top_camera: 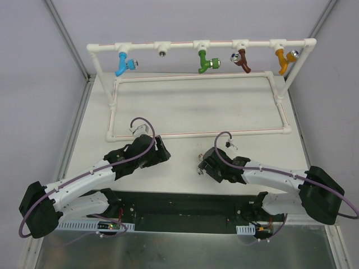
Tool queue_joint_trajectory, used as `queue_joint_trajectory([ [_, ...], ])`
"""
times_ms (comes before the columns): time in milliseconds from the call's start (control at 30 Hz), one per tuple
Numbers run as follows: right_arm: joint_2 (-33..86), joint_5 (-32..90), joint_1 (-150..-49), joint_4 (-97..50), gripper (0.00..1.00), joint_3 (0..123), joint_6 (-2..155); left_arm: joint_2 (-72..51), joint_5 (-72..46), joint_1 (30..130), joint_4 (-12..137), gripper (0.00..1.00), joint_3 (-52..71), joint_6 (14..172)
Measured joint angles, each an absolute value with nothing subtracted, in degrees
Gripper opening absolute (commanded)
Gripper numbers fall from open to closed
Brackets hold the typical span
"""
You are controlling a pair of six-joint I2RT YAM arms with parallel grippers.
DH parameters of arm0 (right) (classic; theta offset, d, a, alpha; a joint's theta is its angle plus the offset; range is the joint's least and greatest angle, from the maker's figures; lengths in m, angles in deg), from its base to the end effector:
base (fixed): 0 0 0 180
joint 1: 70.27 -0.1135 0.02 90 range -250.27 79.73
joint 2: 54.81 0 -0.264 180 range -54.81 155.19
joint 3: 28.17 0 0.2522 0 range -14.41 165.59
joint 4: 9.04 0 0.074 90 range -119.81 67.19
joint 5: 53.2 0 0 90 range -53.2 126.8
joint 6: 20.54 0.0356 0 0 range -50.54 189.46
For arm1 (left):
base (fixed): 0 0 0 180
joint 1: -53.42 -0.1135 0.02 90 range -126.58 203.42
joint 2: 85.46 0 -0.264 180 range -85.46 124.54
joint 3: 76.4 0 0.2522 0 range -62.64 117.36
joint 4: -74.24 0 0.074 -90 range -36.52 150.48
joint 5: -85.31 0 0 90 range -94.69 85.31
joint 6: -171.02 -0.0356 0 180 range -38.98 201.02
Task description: Install the water faucets
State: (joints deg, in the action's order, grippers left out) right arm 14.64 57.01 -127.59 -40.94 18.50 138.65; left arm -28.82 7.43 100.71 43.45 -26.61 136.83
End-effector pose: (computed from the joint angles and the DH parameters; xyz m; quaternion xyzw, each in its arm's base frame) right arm 0.1302 0.1802 0.1754 0.1499 0.9276 0.1915 0.2837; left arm 0.1489 -0.1503 0.2375 -0.1127 0.8865 -0.2847 0.3470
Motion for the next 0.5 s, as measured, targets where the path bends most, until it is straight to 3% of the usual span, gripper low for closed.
queue_joint_trajectory([
  [133,17.46,56.02,-127.59,-39.08,0.64,18.50,139.83,-29.43,7.43,100.71,43.42,0.80,-27.18,137.25],
  [233,18.85,55.56,-127.59,-37.68,0.55,18.56,140.58,-29.45,7.43,100.71,43.42,0.80,-27.24,137.34],
  [367,20.12,55.37,-127.59,-36.32,0.31,18.58,141.34,-29.45,7.41,100.71,43.42,0.80,-27.24,137.60],
  [433,20.30,55.37,-127.61,-35.84,0.08,18.56,141.67,-29.45,7.41,100.71,43.42,0.80,-27.24,137.73],
  [500,20.32,55.37,-127.72,-35.58,0.00,18.47,141.45,-29.43,7.41,100.71,43.42,0.80,-27.22,137.99],
])
